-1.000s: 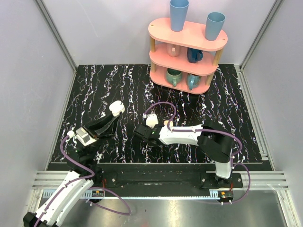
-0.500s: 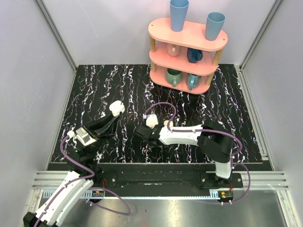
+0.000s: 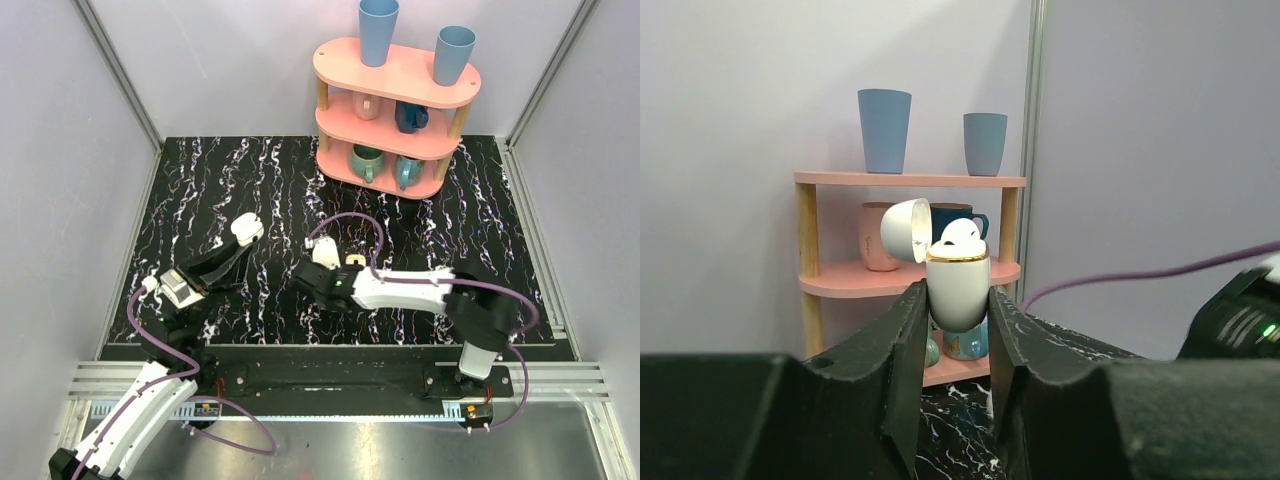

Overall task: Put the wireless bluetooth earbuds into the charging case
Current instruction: Pick up the left earbud from the center of the board, then insert the left earbud into the left side groove of the charging case.

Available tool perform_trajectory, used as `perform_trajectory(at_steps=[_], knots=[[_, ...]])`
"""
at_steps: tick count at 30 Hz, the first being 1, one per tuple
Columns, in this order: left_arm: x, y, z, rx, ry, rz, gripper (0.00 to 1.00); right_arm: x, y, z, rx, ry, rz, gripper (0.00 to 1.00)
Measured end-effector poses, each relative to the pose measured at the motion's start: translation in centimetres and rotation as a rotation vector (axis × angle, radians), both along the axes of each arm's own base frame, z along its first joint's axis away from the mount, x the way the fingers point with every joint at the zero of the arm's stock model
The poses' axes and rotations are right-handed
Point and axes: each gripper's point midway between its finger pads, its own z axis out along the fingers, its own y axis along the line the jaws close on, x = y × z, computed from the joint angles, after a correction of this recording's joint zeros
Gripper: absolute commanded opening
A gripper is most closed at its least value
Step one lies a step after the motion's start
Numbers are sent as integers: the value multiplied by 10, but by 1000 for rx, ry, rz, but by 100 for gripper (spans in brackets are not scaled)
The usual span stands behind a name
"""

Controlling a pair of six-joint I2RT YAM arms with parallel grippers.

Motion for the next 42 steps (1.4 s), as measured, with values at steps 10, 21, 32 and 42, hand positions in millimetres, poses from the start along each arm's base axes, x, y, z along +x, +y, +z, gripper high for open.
perform_trajectory(at_steps=[10, 21, 32, 42], knots=[[2, -2, -3, 10, 11, -6, 0, 7, -1, 205, 624, -413, 117, 16], [3, -17, 2, 47, 28, -75, 0, -19, -7, 337, 1012, -812, 369, 14], [-7, -33, 3, 90, 19, -177, 0, -41, 25, 392, 1092, -1000, 627, 13], [-13, -44, 9, 104, -2, -248, 0, -51, 38, 428, 1165, -1077, 706, 13]])
